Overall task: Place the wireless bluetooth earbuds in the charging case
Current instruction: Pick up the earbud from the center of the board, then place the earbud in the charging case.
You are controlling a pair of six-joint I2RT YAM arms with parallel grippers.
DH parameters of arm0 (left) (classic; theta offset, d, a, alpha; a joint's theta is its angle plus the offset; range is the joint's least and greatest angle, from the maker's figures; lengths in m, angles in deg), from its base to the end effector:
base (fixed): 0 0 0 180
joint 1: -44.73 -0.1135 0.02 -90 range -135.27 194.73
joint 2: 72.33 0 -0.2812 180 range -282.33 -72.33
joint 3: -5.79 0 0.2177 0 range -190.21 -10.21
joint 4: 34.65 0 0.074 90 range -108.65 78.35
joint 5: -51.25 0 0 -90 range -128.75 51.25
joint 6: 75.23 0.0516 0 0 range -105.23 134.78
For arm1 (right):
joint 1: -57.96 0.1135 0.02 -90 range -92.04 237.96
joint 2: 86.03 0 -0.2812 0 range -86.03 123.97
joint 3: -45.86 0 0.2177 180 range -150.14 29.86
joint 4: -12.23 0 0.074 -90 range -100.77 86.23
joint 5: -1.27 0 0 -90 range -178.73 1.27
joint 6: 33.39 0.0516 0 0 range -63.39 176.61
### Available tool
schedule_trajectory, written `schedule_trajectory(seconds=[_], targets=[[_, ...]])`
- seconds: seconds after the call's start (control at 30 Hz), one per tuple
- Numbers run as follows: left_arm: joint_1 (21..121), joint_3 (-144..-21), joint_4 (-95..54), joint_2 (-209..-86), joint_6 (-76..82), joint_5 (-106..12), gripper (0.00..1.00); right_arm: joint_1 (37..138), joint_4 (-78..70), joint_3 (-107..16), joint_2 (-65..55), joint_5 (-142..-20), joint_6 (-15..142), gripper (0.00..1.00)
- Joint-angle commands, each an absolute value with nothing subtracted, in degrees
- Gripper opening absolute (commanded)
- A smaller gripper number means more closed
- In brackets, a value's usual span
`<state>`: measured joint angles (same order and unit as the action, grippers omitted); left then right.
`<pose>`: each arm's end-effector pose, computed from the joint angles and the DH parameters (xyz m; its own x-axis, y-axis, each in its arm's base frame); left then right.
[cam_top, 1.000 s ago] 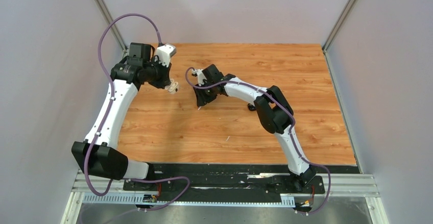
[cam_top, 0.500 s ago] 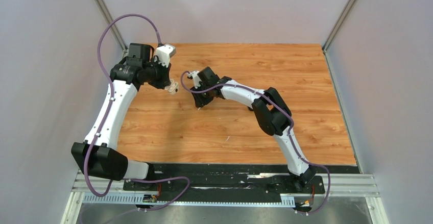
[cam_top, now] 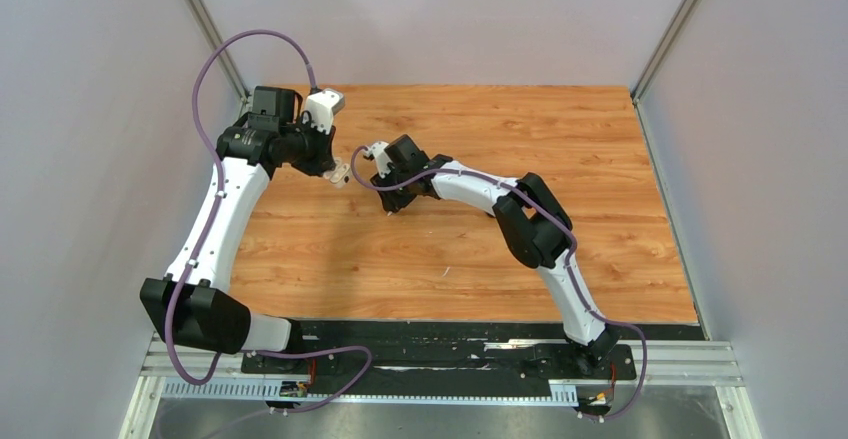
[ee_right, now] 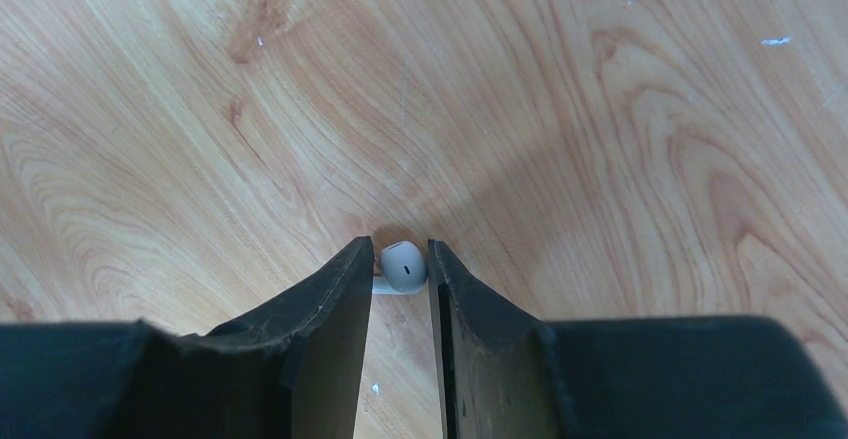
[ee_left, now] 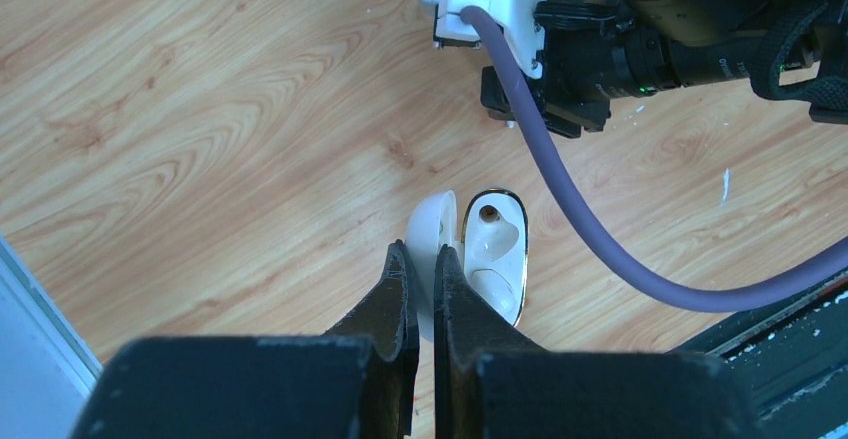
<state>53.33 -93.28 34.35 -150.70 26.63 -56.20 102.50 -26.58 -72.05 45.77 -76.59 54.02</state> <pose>0.2438 -0.0525 0.3739 -0.6526 0.2970 -0.6970 0.4844 0.8710 -0.0824 0.3446 0.3544 0.1719 -0.5313 -0.5848 -0.6129 -0.8014 0.5816 0.1397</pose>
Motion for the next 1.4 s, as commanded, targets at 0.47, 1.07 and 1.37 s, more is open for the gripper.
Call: schedule_trajectory(seconds=[0.47,1.07,1.37], targets=[[53.0,-96.2,32.4,-153.8,24.6,-60.9,0.00,102.1,-26.2,-66.2,35.7,-81.2,41.0,0.00],[61.8,-115.4,35.0,-171.8,26.3,-76.8,0.00,98.9,6.0,-36.9,-5.1,-60.4,4.9,0.00],[64.7,-115.0,35.4,-169.7,28.9,-85.1,0.00,98.9,9.3,-35.5,-4.2,-54.3,-3.8,0.00]])
